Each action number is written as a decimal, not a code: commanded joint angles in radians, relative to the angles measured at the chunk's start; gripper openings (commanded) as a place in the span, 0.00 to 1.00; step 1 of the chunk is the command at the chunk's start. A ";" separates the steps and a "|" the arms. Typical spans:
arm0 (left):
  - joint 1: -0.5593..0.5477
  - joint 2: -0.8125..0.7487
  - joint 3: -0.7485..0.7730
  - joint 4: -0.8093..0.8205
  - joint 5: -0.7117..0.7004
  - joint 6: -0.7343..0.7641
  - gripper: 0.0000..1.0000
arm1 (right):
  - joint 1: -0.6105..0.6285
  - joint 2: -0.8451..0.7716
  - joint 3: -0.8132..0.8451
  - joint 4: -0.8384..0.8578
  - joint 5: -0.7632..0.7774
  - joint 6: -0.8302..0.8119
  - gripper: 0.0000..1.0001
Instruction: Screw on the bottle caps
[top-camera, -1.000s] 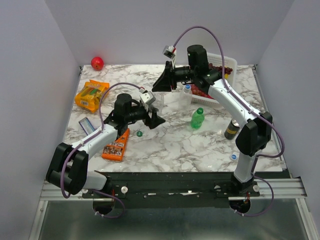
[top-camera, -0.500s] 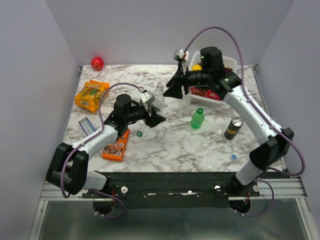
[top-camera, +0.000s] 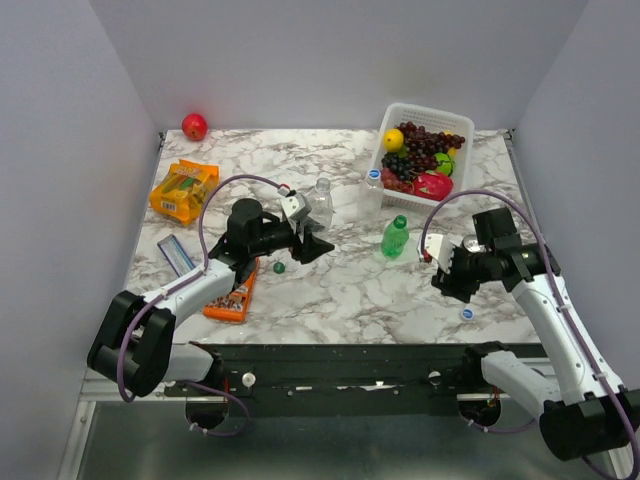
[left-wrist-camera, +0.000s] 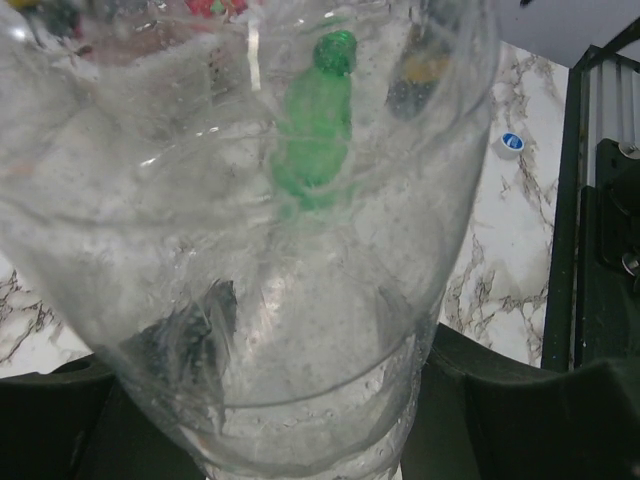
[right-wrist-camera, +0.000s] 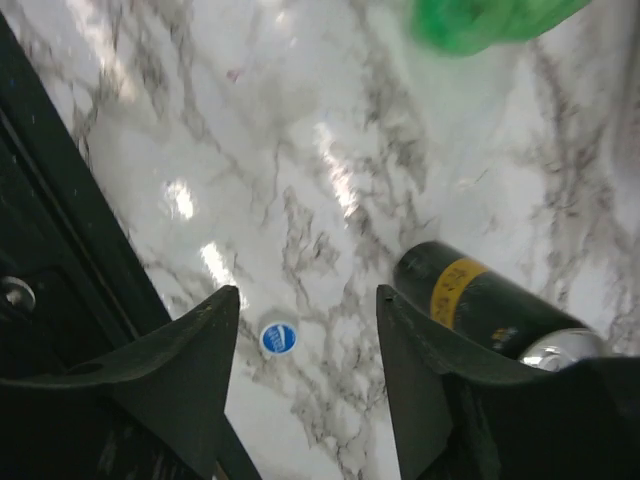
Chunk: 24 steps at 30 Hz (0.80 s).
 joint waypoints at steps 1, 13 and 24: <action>-0.025 -0.015 -0.004 0.045 0.042 0.006 0.00 | -0.042 0.031 -0.108 -0.145 0.145 -0.265 0.62; -0.040 -0.012 0.005 -0.037 0.046 0.019 0.00 | -0.129 0.056 -0.396 0.102 0.276 -0.365 0.64; -0.040 -0.007 -0.004 -0.044 0.037 0.025 0.00 | -0.157 0.165 -0.373 0.163 0.296 -0.385 0.60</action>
